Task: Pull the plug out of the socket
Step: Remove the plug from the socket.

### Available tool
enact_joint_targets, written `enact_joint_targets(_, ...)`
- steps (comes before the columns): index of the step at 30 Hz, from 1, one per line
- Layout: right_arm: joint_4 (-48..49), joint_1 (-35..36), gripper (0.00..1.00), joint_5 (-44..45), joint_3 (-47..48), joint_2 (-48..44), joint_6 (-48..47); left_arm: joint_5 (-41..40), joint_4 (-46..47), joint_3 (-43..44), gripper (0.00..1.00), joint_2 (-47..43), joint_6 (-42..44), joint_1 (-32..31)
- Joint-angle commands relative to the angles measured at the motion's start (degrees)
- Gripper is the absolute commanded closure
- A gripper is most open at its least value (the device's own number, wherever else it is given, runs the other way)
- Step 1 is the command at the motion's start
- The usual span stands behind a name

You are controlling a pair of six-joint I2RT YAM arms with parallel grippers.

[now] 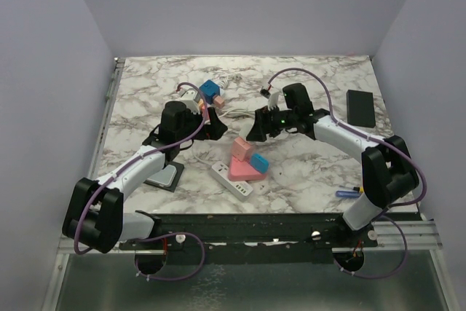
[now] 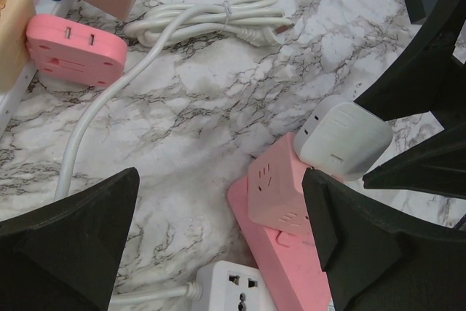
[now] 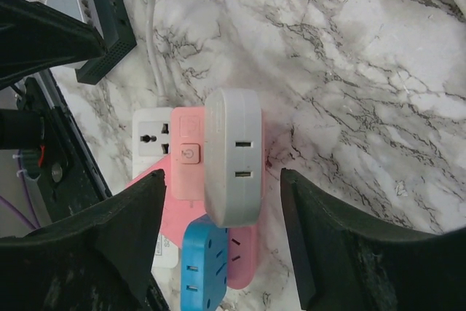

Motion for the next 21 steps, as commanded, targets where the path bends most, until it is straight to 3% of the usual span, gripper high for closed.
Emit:
enact_joint_targets(1, 3.1, 0.1, 0.32, -0.8, -0.4, 0.2, 0.0, 1.9, 0.1, 0.6, 0.01, 0.4, 0.1, 0.2)
enact_joint_targets(21, 4.5, 2.1, 0.47, 2.2, -1.8, -0.8, 0.9, 3.7, 0.1, 0.9, 0.01, 1.9, -0.4, 0.3)
